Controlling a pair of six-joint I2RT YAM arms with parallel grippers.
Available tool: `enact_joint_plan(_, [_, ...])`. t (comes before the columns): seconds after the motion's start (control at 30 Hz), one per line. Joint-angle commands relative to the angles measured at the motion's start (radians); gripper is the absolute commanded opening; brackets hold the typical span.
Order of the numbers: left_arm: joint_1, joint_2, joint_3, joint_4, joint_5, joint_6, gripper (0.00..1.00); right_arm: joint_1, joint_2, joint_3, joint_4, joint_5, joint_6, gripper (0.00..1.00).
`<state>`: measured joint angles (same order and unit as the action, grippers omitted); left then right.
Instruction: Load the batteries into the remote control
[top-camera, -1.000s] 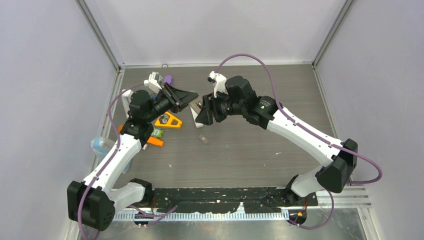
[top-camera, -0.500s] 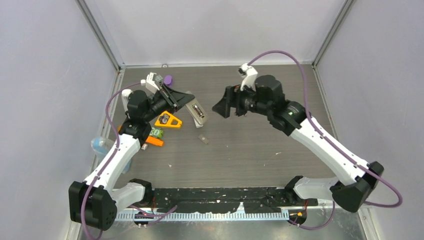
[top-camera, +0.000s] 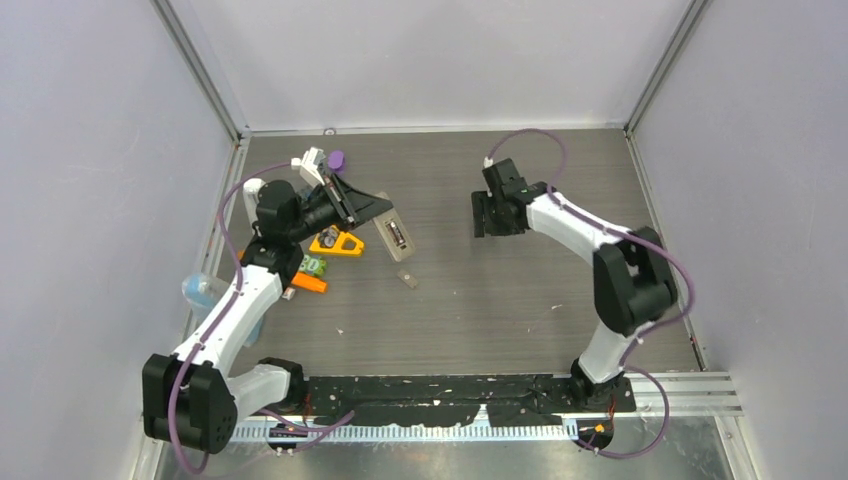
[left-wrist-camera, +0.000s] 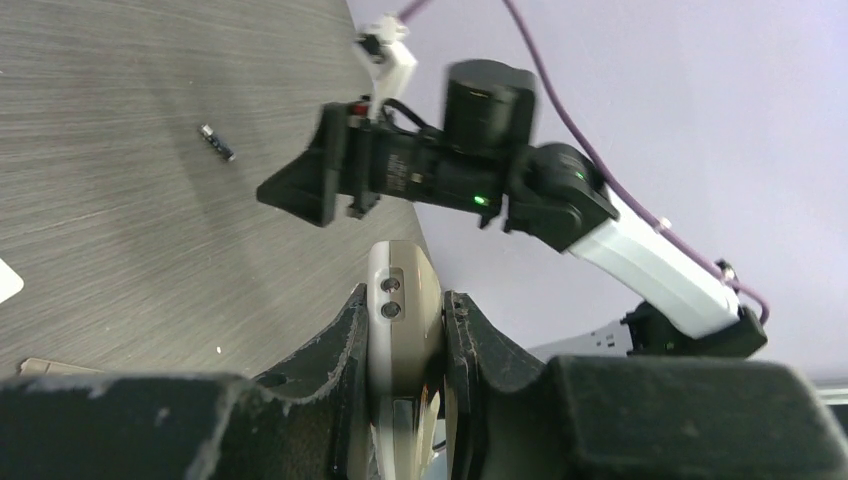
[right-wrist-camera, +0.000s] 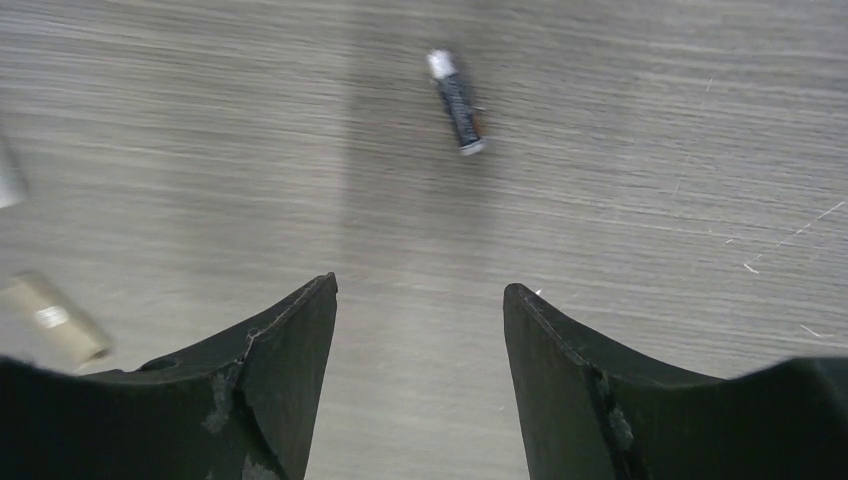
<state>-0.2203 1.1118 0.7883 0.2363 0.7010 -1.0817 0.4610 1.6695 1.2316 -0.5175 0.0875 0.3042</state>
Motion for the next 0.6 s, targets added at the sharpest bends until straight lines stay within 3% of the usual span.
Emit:
enact_joint_plan(0.0, [0.002,0.010,0.006,0.073,0.066,0.036,0.00,-0.024,0.119,0.114,-0.021,0.071,-0.079,0.68])
enact_joint_plan(0.23, [0.005,0.043,0.032,0.055,0.088,0.056,0.00,-0.064,0.312,0.294,-0.047,0.047,-0.168,0.64])
enact_joint_plan(0.57, [0.052,0.068,0.083,0.018,0.108,0.076,0.00,-0.109,0.456,0.415,-0.116,-0.091,-0.200,0.41])
